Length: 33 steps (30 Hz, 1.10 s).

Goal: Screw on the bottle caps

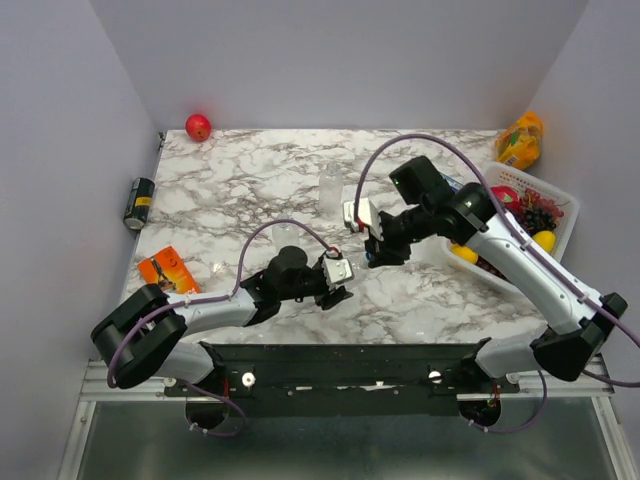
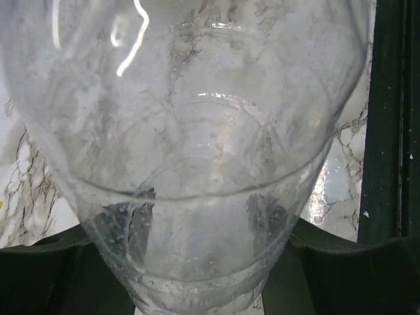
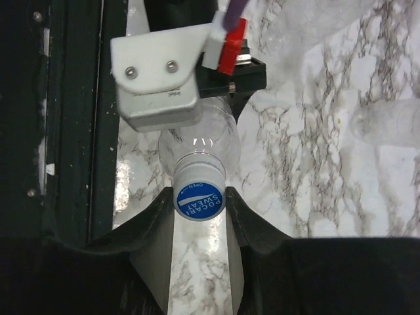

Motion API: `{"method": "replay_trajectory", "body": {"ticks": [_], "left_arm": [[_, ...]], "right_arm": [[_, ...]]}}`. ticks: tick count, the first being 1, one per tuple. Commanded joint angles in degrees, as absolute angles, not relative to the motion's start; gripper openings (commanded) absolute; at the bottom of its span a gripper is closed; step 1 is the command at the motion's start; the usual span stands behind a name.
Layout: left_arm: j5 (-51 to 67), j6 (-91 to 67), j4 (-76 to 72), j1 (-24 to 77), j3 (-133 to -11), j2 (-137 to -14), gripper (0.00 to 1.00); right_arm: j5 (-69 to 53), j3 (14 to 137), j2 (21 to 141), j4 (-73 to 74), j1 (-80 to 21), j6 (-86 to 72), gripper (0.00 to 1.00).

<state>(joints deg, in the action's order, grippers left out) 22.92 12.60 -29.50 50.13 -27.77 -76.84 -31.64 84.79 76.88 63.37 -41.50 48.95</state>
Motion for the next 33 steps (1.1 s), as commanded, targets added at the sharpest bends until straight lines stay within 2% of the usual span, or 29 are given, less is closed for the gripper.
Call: {"method": "replay_trajectory", "body": {"ticks": [1,2,6,11,17,20,21,22,24,27,31,33], "left_arm": [[16.4,9.1,-40.2,51.7,-32.9,-75.3,0.00],[15.7,7.8,-40.3,51.7,-33.3,-75.5,0.00],[11.5,6.6,-39.5,52.6,-35.2,-76.0,0.00],[10.4,7.1,-36.7,53.3,-35.2,-76.3,0.00],[11.3,6.2,-34.6,53.8,-32.6,-77.1,0.00],[11.4,4.6,-33.7,53.9,-31.9,-77.9,0.00],[11.3,4.0,-33.4,53.9,-31.8,-78.2,0.00],[11.3,3.5,-33.1,53.9,-31.8,-78.3,0.00],[11.5,2.1,-31.9,53.9,-32.1,-79.1,0.00],[12.5,0.7,-31.3,53.8,-32.5,-80.0,0.00],[12.7,0.2,-31.4,53.4,-33.5,-80.9,0.00],[14.5,1.3,-31.8,52.8,-33.7,-81.1,0.00]], "right_arm": [[-26.1,89.4,85.9,69.3,-41.7,23.3,0.31],[-25.7,89.2,87.0,69.3,-41.5,20.6,0.30],[-21.8,89.4,87.4,68.7,-41.0,11.5,0.17],[-25.7,93.5,92.8,73.6,-37.5,4.4,0.17],[-26.9,105.5,96.9,76.2,-34.3,3.0,0.20],[-25.2,111.3,97.4,77.3,-34.2,4.1,0.29],[-25.3,112.3,97.0,77.4,-34.2,4.9,0.53],[-25.4,113.2,96.9,78.5,-34.2,5.8,0.62],[-24.9,116.4,96.1,79.6,-34.2,8.5,0.72],[-23.6,118.2,93.9,80.4,-34.2,10.5,0.78],[-21.5,116.1,89.4,80.9,-34.2,13.2,0.81],[-23.3,114.1,88.2,82.0,-34.1,21.5,0.81]]}}
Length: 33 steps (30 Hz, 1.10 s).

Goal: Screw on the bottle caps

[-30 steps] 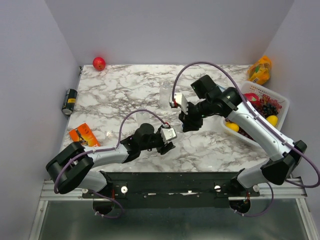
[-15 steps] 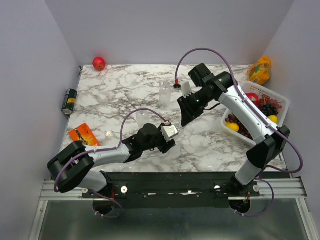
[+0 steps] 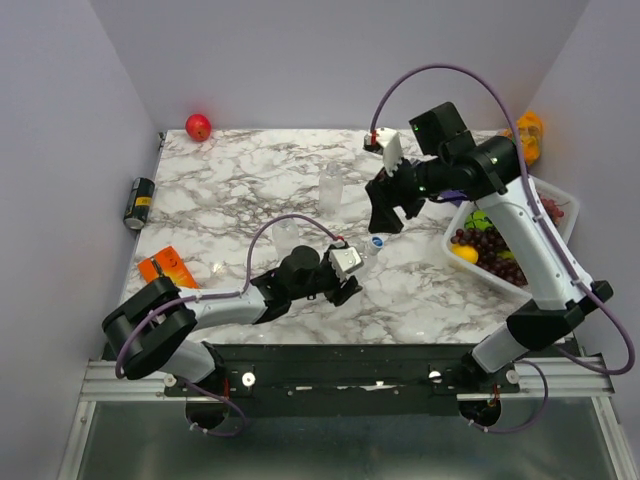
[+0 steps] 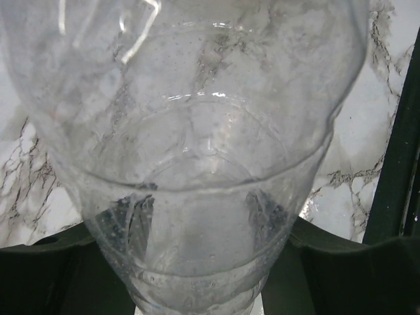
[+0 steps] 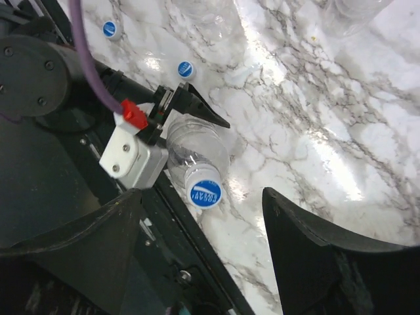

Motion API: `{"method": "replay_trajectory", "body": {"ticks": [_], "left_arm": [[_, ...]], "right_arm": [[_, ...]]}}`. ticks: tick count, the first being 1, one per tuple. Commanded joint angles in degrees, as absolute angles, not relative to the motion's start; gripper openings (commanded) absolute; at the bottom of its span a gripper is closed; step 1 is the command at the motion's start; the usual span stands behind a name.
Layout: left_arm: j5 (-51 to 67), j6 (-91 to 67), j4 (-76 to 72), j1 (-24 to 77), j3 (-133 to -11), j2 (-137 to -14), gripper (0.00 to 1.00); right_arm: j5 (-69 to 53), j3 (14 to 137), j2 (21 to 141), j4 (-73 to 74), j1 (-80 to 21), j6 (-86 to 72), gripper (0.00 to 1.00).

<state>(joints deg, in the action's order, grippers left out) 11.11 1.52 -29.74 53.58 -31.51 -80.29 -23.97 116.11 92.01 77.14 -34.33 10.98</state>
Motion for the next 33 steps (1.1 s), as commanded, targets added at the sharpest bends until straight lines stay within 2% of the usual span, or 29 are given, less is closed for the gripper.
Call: {"method": "replay_trajectory", "body": {"ticks": [1,2,3,4,6,7,11,17,23,33], "left_arm": [[15.5,1.7,-32.1,52.6,-33.8,-81.0,0.00],[18.3,2.3,-32.5,52.3,-33.8,-81.0,0.00],[19.2,2.9,-32.6,51.7,-33.9,-81.1,0.00],[19.5,3.9,-32.6,51.5,-34.0,-81.0,0.00],[21.3,4.8,-32.7,51.0,-34.1,-80.8,0.00],[22.1,5.4,-32.7,50.6,-34.2,-80.7,0.00],[24.3,8.5,-32.2,50.1,-34.5,-80.2,0.00],[26.5,8.9,-31.4,49.9,-35.1,-80.2,0.00],[26.5,8.3,-31.0,49.8,-35.9,-80.3,0.00],[27.3,3.6,-30.5,49.0,-37.4,-80.6,0.00]], "right_arm": [[-27.8,112.2,87.1,82.9,-34.1,27.4,0.81],[-29.9,109.0,82.7,82.1,-34.1,37.9,0.82],[-31.4,105.9,80.1,80.6,-34.1,42.8,0.88],[-31.2,97.0,76.6,72.6,-34.1,45.7,0.91],[-30.1,90.4,69.4,65.4,-34.1,48.2,1.00],[-29.8,87.0,68.5,63.2,-34.2,49.6,1.00],[-28.9,87.9,70.8,62.5,-34.2,50.5,1.00],[-34.4,90.2,74.0,62.0,-34.3,49.9,1.00],[-39.6,93.0,77.2,68.1,-34.5,54.5,1.00],[-38.0,88.2,75.8,70.0,-35.3,56.0,1.00]]}}
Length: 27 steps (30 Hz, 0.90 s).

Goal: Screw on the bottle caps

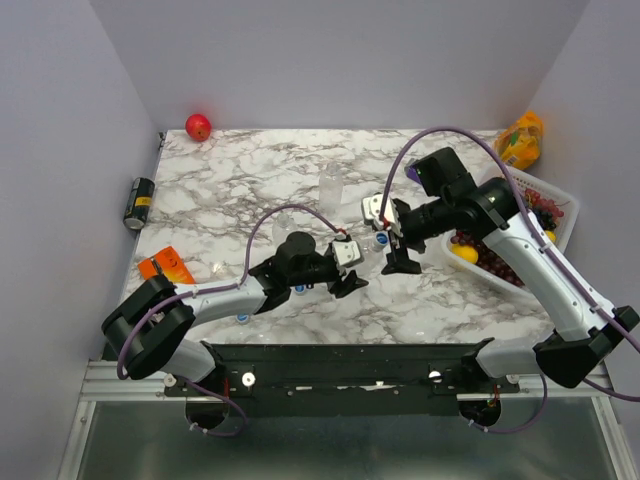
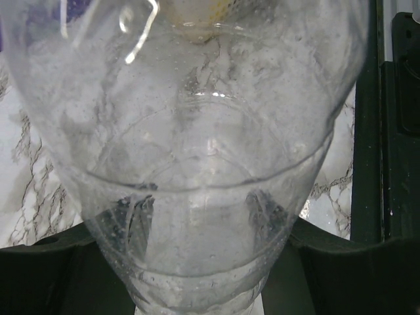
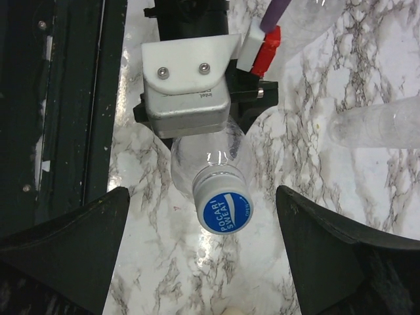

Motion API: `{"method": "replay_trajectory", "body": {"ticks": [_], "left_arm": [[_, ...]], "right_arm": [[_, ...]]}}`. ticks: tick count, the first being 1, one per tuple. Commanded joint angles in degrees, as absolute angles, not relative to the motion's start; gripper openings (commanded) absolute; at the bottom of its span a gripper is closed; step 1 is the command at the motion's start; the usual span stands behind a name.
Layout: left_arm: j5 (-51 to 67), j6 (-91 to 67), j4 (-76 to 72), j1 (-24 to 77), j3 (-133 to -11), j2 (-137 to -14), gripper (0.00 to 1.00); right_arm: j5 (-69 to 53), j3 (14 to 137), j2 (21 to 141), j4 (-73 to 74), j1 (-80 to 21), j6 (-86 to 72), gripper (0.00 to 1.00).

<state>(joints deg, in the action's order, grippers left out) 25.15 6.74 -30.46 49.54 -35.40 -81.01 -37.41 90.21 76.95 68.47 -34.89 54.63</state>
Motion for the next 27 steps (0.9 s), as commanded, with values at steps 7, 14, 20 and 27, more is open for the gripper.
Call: {"method": "replay_trajectory", "body": {"ticks": [7,14,20,27], "left_arm": [[26.8,-4.0,-32.1,47.0,-37.6,-80.2,0.00],[27.3,-4.5,-32.1,46.5,-37.6,-79.7,0.00],[29.4,-2.1,-31.6,46.8,-37.5,-80.1,0.00],[29.7,-1.4,-30.1,47.6,-38.1,-79.8,0.00]], "right_arm": [[-31.7,84.6,74.4,69.5,-35.5,53.3,1.00],[-26.7,81.5,67.8,73.5,-35.4,51.0,1.00],[-21.2,88.0,71.1,63.8,-35.2,41.6,1.00],[-29.3,98.9,82.3,65.7,-35.4,41.0,1.00]]}}
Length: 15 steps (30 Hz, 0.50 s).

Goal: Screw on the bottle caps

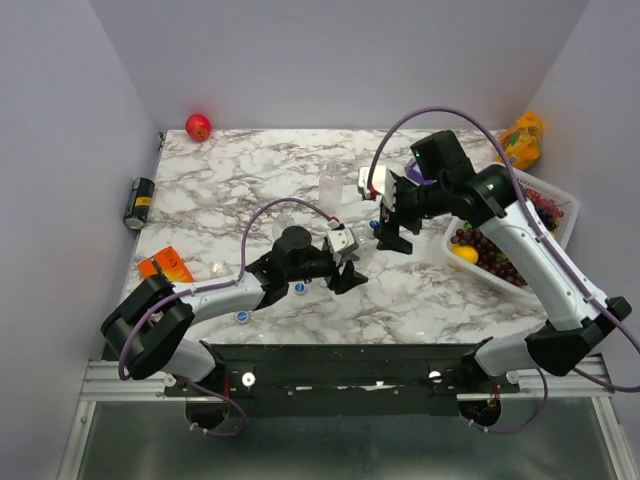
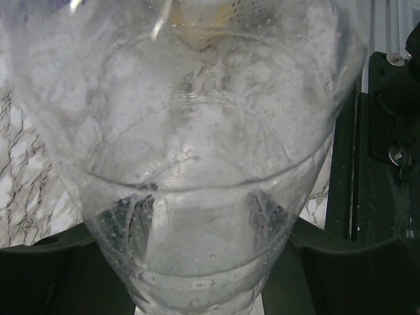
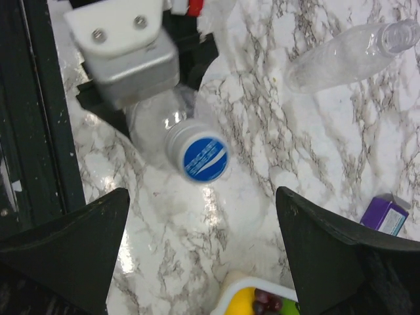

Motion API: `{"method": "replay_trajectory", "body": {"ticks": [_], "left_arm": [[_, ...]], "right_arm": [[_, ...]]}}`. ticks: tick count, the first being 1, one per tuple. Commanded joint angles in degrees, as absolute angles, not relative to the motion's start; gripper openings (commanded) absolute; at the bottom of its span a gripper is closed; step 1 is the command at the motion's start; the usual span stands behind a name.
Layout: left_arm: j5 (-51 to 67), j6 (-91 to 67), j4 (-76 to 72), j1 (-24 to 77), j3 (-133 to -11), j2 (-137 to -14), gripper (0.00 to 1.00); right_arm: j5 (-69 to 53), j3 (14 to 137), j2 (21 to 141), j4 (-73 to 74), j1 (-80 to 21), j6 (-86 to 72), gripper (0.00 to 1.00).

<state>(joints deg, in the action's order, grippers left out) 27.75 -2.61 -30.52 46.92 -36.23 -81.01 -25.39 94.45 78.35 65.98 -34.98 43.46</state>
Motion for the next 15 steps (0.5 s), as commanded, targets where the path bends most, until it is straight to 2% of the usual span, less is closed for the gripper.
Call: {"method": "replay_trajectory", "body": {"ticks": [1,8,15], "left_arm": [[29.8,-1.1,-30.1,47.6,-38.2,-79.8,0.00],[28.8,-2.0,-29.3,47.5,-38.8,-80.2,0.00],[28.1,-7.0,-30.6,46.1,-39.3,-80.7,0.00]], "right_arm": [[-30.3,99.4,83.0,66.6,-35.5,41.4,1.00],[-36.2,97.1,82.3,71.0,-37.4,47.3,1.00],[-32.2,91.7,79.1,71.5,-37.7,46.1,1.00]]}}
